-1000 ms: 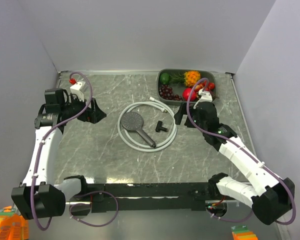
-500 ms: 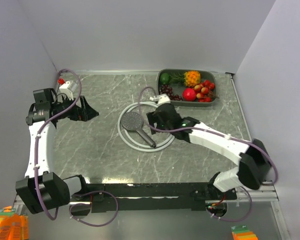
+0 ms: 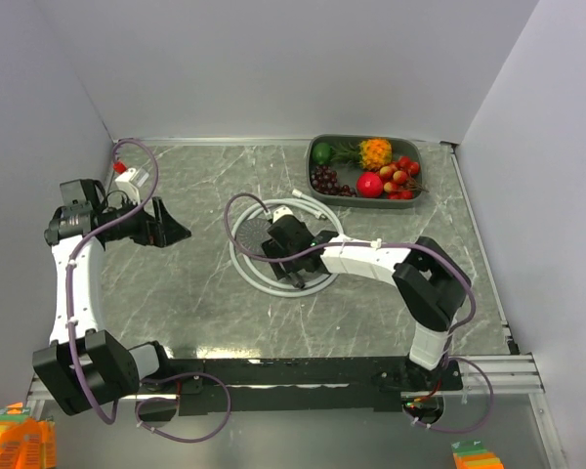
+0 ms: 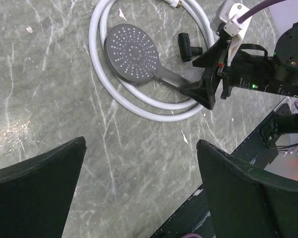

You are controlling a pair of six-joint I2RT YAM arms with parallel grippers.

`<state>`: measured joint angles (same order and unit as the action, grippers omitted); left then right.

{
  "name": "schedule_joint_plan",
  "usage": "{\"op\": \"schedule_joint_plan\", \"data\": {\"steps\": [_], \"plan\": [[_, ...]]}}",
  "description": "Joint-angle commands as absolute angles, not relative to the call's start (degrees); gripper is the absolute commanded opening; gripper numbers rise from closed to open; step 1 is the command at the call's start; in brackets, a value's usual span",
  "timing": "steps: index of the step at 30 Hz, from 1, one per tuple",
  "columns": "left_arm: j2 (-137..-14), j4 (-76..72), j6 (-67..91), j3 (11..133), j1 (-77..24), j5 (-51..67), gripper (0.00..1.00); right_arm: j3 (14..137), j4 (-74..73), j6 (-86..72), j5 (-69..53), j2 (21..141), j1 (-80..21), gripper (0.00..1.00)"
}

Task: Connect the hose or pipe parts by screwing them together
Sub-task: Pick up the bathroom fixture from the center of the board.

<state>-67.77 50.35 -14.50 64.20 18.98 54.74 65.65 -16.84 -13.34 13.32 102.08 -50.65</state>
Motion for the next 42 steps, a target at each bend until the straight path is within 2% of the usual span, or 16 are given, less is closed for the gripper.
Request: {"op": "schedule_joint_plan", "data": {"steps": [1, 6, 14, 17, 18, 20, 21, 24, 26, 28, 31, 42], "plan": [[-67.2, 51.7, -17.4, 63.7, 19.7, 58.3, 0.99, 67.3, -14.9, -13.2, 11.9, 104.1, -51.6, 0.82], [-66.7, 51.5, -18.3, 62.3, 19.6, 58.1, 0.99, 66.2, -14.1, -13.9, 11.0, 105.0, -51.9, 0.82], [-66.9, 50.5, -17.3, 61.1, 19.6, 57.0, 0.99, 64.3, -12.6, -15.7, 8.5, 105.7, -52.6, 0.68], [-66.8, 48.3, -15.3, 59.8, 19.6, 54.9, 0.99, 62.8, -10.9, -16.3, 8.0, 104.7, -52.7, 0.55], [-67.0, 48.0, -14.9, 59.5, 19.6, 53.9, 0.99, 62.6, -10.6, -16.5, 8.0, 104.0, -52.7, 0.46], [-67.3, 47.7, -14.9, 58.7, 19.6, 53.5, 0.99, 62.6, -10.3, -17.0, 7.8, 103.3, -52.9, 0.35], [-67.6, 47.7, -14.7, 58.4, 19.5, 53.6, 0.99, 62.6, -10.2, -17.0, 7.7, 103.0, -53.0, 0.25], [-68.0, 46.1, -14.2, 56.9, 18.6, 52.6, 0.99, 63.1, -10.0, -17.5, 7.7, 102.1, -53.3, 0.08], [-67.0, 44.4, -16.6, 55.4, 17.3, 50.3, 0.99, 63.6, -10.2, -18.1, 8.0, 101.0, -53.7, 0.01], [-64.9, 42.3, -18.3, 53.7, 13.8, 43.9, 0.99, 64.0, -10.5, -18.5, 7.9, 99.8, -54.1, 0.0], [-62.9, 40.7, -23.3, 52.3, 11.4, 42.0, 1.0, 65.0, -11.7, -18.3, 7.3, 97.0, -54.1, 0.0], [-53.8, 33.2, -46.8, 42.5, 10.0, 44.9, 0.99, 70.2, -17.3, -17.5, 1.2, 91.5, -55.2, 0.0]]}}
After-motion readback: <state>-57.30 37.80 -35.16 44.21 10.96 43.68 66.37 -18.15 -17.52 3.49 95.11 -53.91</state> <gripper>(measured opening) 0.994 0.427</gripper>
